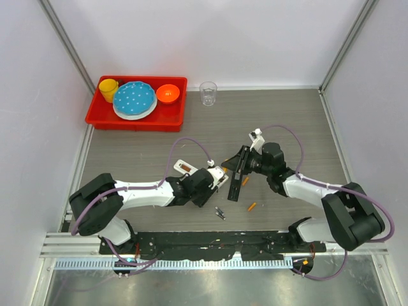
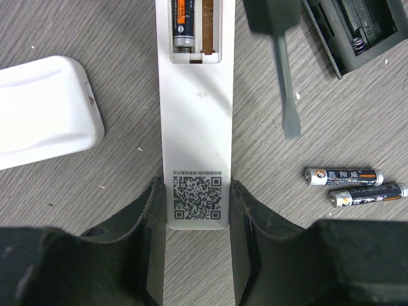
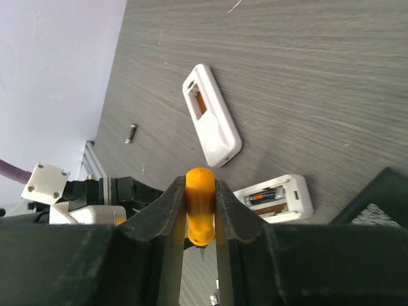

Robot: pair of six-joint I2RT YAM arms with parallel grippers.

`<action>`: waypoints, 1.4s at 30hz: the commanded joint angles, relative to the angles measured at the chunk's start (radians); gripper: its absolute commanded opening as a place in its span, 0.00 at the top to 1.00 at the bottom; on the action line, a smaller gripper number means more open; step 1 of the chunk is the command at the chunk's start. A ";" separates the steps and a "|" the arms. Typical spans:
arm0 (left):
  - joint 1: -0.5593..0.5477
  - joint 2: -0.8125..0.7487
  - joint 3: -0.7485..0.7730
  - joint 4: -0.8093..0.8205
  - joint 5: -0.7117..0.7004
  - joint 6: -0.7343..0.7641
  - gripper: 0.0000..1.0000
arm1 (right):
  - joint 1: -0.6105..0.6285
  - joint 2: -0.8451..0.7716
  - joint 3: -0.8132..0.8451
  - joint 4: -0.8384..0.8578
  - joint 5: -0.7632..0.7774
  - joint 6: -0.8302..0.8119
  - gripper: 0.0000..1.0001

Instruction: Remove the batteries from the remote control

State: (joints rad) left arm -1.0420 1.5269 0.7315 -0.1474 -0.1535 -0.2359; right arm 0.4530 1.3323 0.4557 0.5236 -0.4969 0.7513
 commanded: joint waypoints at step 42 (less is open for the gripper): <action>0.008 0.033 0.016 0.017 -0.020 -0.002 1.00 | 0.042 0.002 0.064 0.075 0.440 -0.293 0.99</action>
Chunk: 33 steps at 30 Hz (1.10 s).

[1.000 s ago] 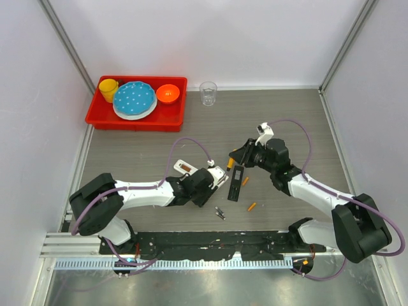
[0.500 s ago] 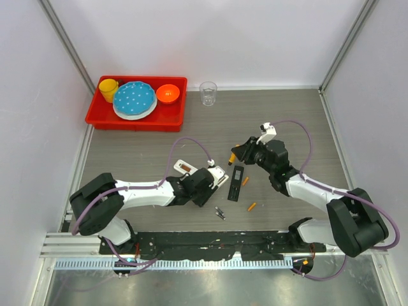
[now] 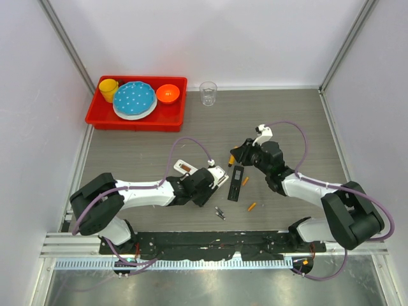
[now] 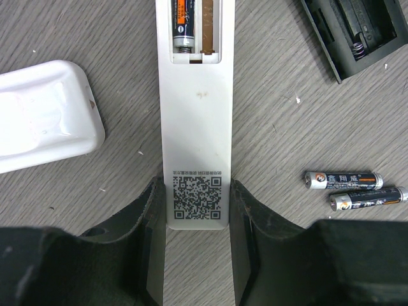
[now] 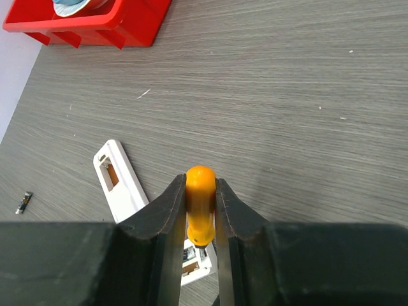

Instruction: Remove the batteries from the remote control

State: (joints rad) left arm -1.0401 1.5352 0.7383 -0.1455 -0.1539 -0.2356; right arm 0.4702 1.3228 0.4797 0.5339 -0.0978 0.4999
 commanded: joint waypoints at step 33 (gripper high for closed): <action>0.006 0.042 0.018 0.011 -0.012 -0.002 1.00 | 0.068 0.015 0.037 0.094 0.139 -0.069 0.99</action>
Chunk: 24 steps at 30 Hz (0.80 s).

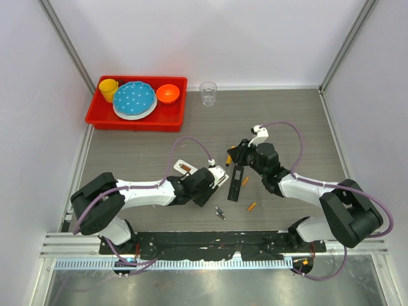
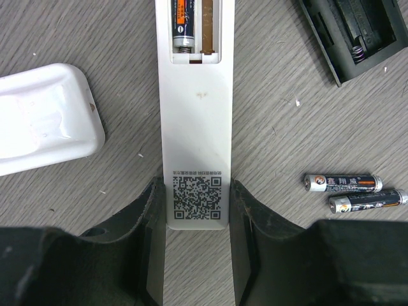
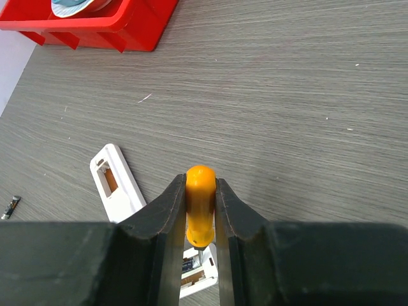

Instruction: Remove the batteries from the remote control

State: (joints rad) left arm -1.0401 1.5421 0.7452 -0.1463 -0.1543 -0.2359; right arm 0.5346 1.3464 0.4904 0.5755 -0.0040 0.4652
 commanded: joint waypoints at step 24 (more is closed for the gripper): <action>0.006 0.035 0.011 0.011 -0.013 -0.002 1.00 | 0.025 0.102 -0.006 0.121 -0.094 0.033 0.99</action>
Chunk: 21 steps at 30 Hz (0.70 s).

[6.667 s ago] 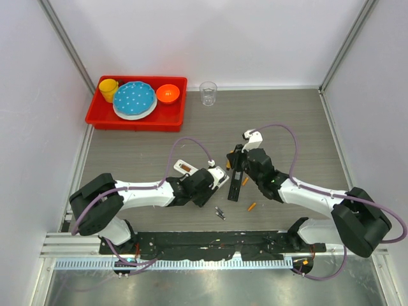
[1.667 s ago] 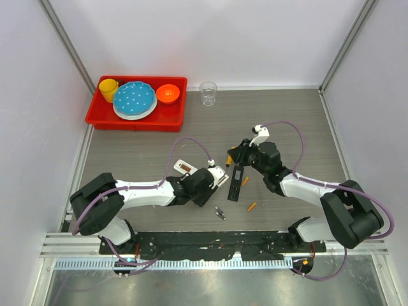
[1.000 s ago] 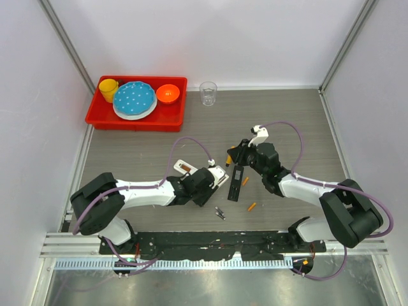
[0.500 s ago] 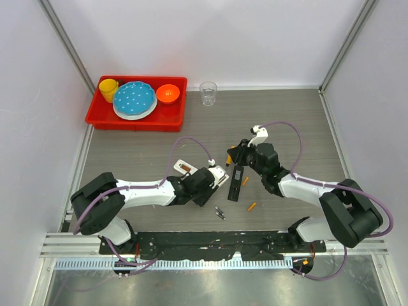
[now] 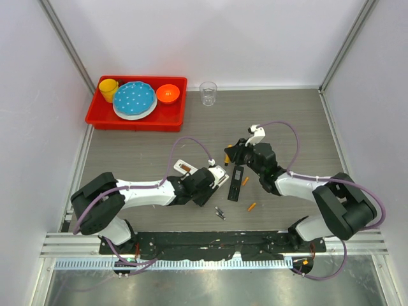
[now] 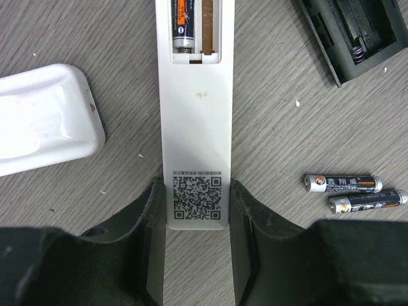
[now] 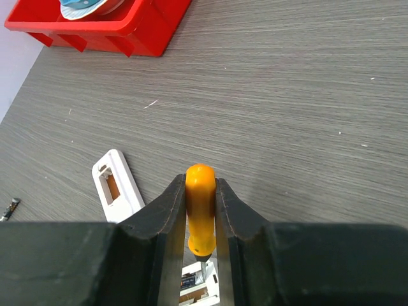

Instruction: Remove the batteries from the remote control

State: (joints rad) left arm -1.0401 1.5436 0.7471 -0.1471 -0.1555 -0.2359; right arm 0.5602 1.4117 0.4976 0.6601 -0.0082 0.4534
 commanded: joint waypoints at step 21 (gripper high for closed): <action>0.006 0.036 0.011 0.011 -0.013 -0.002 1.00 | -0.131 0.032 -0.008 0.148 -0.377 0.258 0.99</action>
State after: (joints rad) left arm -1.0401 1.5444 0.7479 -0.1478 -0.1555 -0.2359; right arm 0.4324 1.4620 0.4873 0.8074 -0.3302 0.6926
